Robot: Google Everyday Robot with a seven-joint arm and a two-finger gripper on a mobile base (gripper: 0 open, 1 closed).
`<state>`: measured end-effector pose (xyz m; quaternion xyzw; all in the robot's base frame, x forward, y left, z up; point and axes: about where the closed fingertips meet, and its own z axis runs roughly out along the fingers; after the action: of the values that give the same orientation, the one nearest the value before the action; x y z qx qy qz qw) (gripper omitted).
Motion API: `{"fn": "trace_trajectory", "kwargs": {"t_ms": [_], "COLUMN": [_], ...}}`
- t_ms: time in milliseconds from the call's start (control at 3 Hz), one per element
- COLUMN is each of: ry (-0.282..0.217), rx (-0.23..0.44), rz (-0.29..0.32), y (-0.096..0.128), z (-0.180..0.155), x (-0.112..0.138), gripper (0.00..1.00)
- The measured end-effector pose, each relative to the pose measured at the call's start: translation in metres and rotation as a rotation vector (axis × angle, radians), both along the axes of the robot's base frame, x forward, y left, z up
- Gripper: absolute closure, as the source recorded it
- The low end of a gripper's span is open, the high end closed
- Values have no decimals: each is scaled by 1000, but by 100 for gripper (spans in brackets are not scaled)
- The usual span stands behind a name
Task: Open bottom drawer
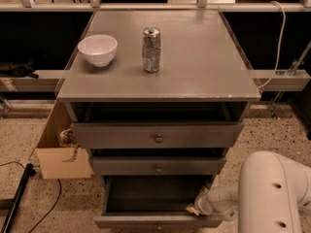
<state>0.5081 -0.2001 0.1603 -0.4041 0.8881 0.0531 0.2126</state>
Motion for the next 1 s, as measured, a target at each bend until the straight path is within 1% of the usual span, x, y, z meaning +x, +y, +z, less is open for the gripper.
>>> {"fn": "trace_trajectory", "kwargs": {"t_ms": [333,667,1000], "ry": [17,17,8], "rx": [7,7,2], "rz": [-29,-29,-8], "y": [-5,-5,2], "z": [-3,-3,-2], "x": [1,1,2], "gripper": [0,0,0]}}
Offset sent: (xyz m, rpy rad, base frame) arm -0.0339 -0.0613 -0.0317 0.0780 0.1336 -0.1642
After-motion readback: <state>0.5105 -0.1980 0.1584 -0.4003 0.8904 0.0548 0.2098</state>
